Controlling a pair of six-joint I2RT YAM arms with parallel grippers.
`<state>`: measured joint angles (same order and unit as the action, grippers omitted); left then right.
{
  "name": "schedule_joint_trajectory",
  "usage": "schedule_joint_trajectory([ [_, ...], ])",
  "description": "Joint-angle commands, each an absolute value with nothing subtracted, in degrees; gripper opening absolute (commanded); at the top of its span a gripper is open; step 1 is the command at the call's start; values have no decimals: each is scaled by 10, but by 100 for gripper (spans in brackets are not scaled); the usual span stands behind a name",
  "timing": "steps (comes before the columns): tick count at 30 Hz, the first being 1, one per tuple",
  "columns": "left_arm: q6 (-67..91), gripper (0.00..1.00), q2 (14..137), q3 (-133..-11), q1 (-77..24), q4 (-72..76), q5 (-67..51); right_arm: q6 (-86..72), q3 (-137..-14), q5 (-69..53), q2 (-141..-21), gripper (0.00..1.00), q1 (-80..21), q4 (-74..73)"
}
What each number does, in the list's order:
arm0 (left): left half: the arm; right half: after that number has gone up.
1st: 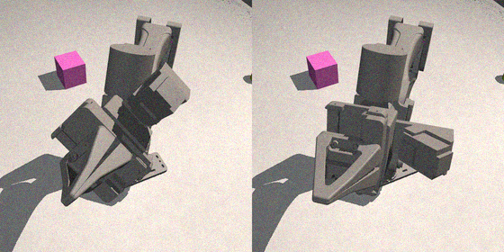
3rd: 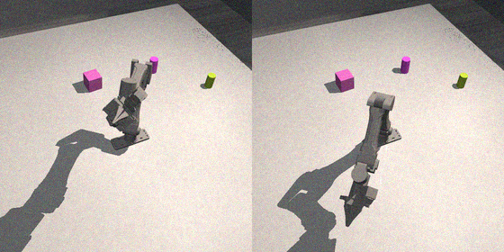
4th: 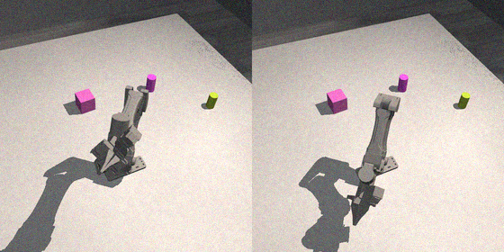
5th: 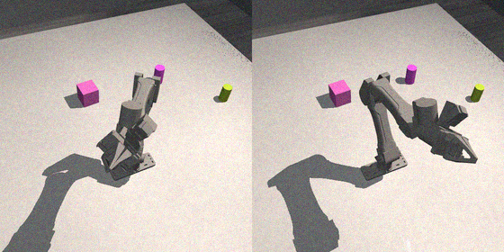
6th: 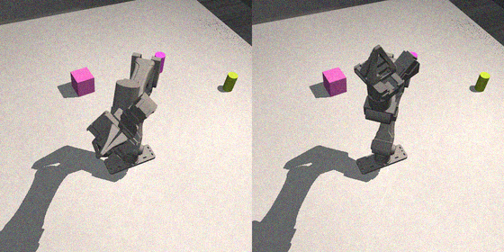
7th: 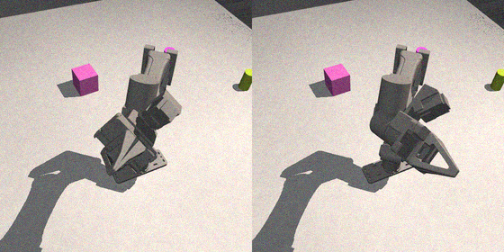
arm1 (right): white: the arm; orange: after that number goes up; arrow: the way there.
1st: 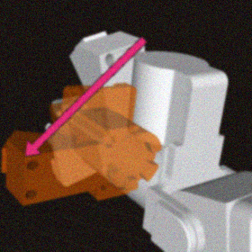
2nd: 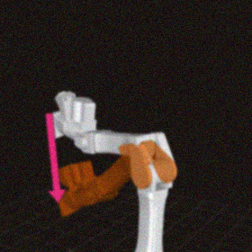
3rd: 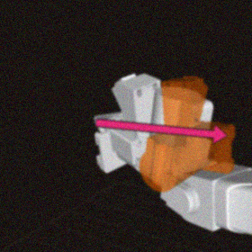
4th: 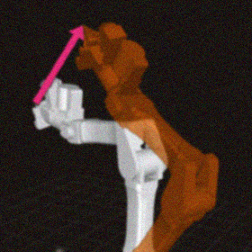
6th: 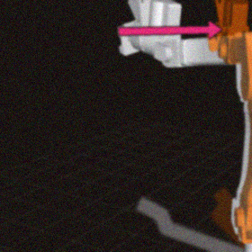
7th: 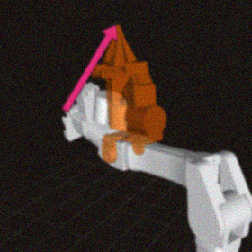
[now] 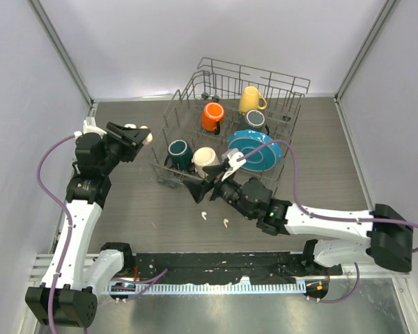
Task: Insert the wireless bluetooth earbuds into the charging case
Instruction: Pick up the charging case at the center of the board.
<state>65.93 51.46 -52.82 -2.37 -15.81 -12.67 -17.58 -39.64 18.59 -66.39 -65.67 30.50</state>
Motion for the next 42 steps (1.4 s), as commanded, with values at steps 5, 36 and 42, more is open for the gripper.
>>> schedule_joint_trajectory([
  [5, 685, 6, 501, -516, -36, -105, -146, -116, -474, 262, -780, 86, -671, 522],
  [36, 720, 6, 470, -486, -47, -71, -181, -130, -693, 184, -1009, 73, -639, 510],
  [42, 722, 6, 468, -480, -47, -71, -178, -127, -692, 175, -1010, 71, -636, 529],
])
